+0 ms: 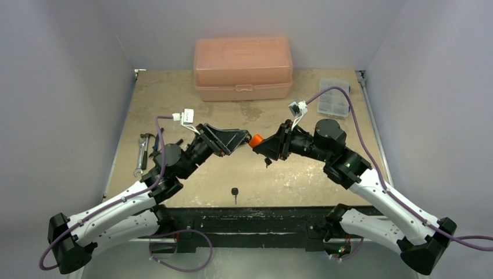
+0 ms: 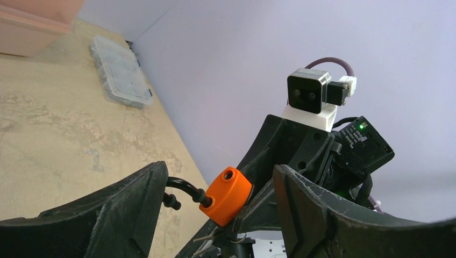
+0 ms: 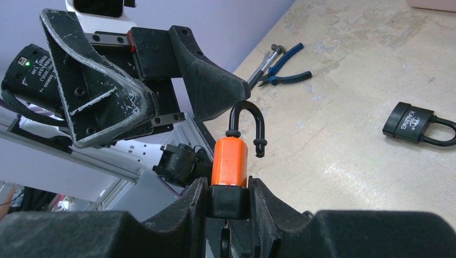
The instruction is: Unlock with the key
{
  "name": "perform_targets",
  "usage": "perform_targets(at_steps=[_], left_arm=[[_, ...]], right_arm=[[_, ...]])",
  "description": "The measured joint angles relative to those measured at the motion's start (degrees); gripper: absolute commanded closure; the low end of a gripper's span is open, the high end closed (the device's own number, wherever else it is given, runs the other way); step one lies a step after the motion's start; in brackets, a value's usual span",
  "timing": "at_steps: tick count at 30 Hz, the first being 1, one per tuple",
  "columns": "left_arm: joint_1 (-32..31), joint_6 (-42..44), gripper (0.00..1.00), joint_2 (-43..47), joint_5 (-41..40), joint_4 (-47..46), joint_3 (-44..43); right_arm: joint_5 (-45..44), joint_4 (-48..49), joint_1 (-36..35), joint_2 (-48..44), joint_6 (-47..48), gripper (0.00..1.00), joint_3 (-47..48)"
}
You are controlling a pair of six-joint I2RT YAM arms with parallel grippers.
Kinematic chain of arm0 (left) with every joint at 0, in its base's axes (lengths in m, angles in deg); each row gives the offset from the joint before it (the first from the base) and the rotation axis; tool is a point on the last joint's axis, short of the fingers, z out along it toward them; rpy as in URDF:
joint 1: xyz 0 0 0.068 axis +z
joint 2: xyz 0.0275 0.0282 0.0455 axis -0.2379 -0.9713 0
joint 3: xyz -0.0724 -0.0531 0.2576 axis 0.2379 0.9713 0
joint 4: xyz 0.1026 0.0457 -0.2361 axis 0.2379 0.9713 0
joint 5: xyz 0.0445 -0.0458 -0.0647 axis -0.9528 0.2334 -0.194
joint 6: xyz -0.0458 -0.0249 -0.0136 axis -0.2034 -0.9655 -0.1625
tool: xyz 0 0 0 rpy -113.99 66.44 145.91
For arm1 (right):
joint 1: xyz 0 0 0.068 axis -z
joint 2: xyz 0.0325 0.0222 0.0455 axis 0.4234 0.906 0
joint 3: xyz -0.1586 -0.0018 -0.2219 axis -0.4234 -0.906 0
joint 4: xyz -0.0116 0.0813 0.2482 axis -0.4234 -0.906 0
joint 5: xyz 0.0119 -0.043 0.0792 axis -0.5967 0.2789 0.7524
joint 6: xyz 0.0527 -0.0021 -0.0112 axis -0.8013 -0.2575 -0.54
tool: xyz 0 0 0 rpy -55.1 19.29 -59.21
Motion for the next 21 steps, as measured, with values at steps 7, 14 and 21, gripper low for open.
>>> perform_targets(at_steps=[7,14,21], left_arm=[[0.0,0.0,0.10,-0.2,0.0,-0.9,0.2],[0.0,-0.4,0.19,-1.1,-0.4,-0.3,1.1],[0.0,-1.7,0.39,-4.5,0.8,-3.4,1.8]], right_arm=[[1.2,-0.1,0.0,0.0,-0.4,1.00,0.4],[2.8,0.7,0.0,-0.1,-1.0,1.00,1.5],[3.1,1.7,0.0,0.0,-1.7,1.00,1.5]])
